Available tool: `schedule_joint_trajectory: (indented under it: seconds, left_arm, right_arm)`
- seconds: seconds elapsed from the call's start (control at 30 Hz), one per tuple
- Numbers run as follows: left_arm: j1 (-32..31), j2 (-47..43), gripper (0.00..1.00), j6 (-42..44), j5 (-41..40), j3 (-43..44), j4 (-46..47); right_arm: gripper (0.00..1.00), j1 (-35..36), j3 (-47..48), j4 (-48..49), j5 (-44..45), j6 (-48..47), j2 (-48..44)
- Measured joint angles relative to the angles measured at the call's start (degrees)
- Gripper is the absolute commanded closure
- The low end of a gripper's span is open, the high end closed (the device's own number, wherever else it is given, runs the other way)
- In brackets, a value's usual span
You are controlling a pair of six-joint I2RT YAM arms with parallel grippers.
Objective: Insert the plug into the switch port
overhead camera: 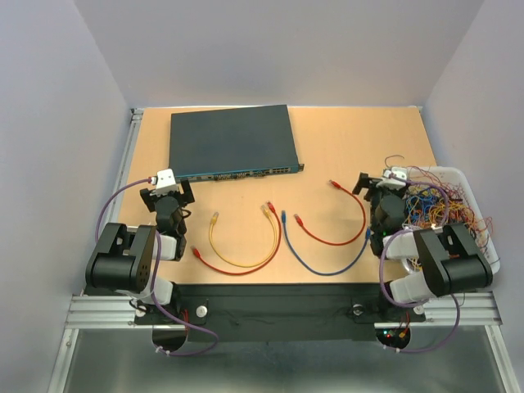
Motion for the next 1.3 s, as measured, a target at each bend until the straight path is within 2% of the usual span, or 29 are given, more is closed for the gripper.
schedule_joint_trajectory:
  seconds: [0.13,0.23,0.33,0.4,0.47,0.53,0.57,0.67,0.7,0.9,1.17,1.3]
  left_arm:
    - [0.0,0.0,0.01,0.0,0.1,0.0,0.0]
    - [0.0,0.0,0.01,0.0,0.1,0.0,0.0]
    - [0.0,0.0,0.01,0.0,0.1,0.0,0.0]
    - [0.0,0.0,0.01,0.0,0.2,0.0,0.0]
    - [0.0,0.0,0.01,0.0,0.2,0.0,0.0]
    - [0.0,0.0,0.01,0.0,0.2,0.0,0.0]
    - [0.0,0.0,0.01,0.0,0.2,0.0,0.0]
    - [0.0,0.0,0.01,0.0,0.2,0.0,0.0]
    - [0.0,0.0,0.01,0.0,0.2,0.0,0.0]
    - [0.0,0.0,0.01,0.0,0.2,0.0,0.0]
    - [0.0,0.0,0.01,0.0,0.2,0.0,0.0]
    - [0.0,0.0,0.01,0.0,0.2,0.0,0.0]
  right_arm:
    - [0.0,4.6,6.1,-16.2,-4.3,0.2,-9.2]
    - [0.0,6.3,11.1,-23.7,-9.3,4.5,-15.6]
    - [0.0,6.3,15.3,-29.5,-12.7,9.0,-17.6]
    - [0.03,6.3,19.6,-34.9,-15.1,11.1,-15.8]
    - [0.12,6.3,25.4,-41.1,-16.7,12.6,-10.1]
    - [0.15,6.3,29.6,-46.9,-18.3,12.7,-5.1]
    - [0.17,6.3,30.7,-49.0,-19.6,12.9,-3.3]
    - [0.3,6.3,32.5,-56.1,-24.0,13.4,1.9]
    - [0.3,6.3,32.4,-58.2,-25.6,13.6,2.6]
    - [0.33,8.4,32.0,-62.4,-30.5,13.8,2.5]
    - [0.36,18.5,28.5,-66.6,-30.6,13.5,2.0]
    - [0.41,20.2,27.3,-68.3,-30.1,13.5,2.0]
